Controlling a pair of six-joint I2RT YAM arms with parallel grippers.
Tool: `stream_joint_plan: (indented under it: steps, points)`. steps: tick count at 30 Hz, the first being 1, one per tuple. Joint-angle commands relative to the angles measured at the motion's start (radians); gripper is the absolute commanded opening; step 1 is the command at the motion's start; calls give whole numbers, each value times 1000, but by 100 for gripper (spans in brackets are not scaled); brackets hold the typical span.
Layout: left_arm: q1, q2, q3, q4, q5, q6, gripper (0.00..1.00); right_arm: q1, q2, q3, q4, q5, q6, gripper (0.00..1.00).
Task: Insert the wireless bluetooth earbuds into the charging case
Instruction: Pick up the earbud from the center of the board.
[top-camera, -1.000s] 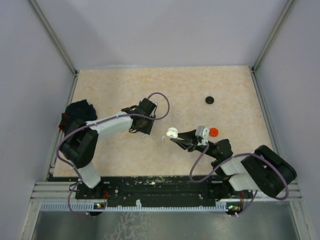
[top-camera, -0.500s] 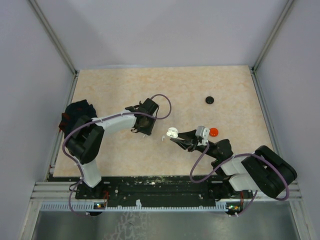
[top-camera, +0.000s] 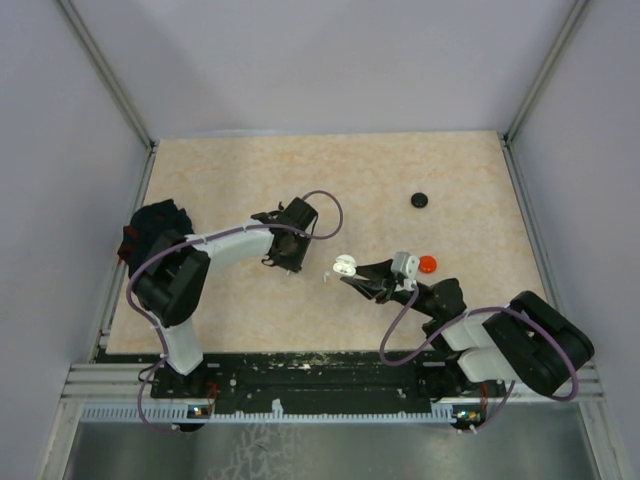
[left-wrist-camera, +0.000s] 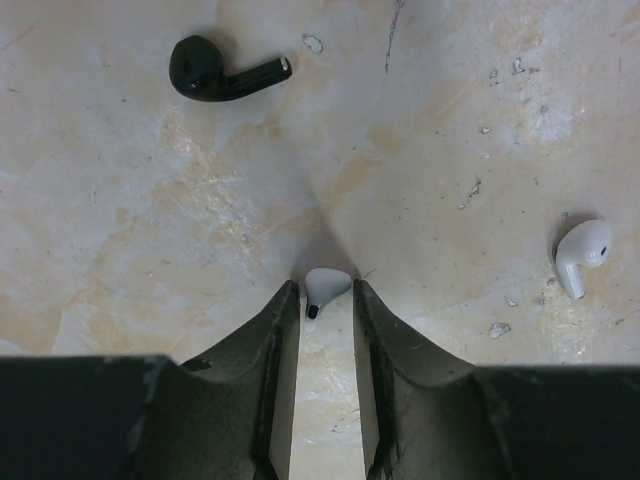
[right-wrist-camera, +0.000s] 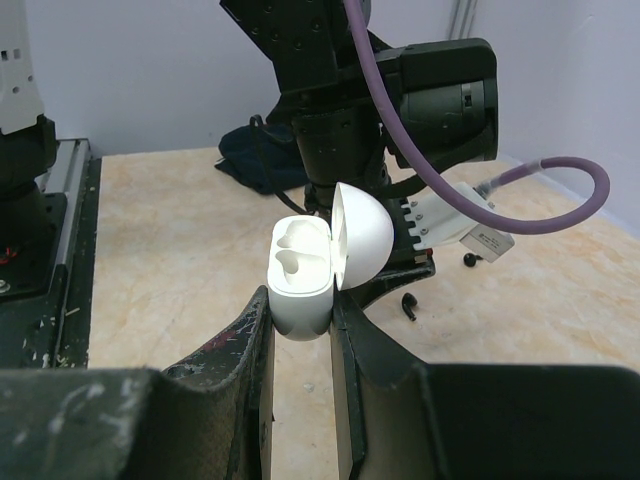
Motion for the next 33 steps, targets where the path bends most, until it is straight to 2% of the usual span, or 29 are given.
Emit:
stream_joint_plan:
  steps: [1,11,19,27,33]
  points:
    - [3,26,30,-28,-5,5,34,2,-14,8,86,-14,16,0]
    - [3,57,45,-36,-10,-5,32,3,-19,7,86,-14,17,0]
    - [3,18,23,-30,-9,-9,19,2,-20,6,85,-13,15,0]
    - [2,-154,-39,75,2,-16,17,2,-24,-1,83,13,3,0]
    - [-18,-349,-135,247,4,-13,20,3,-27,1,58,29,-16,0]
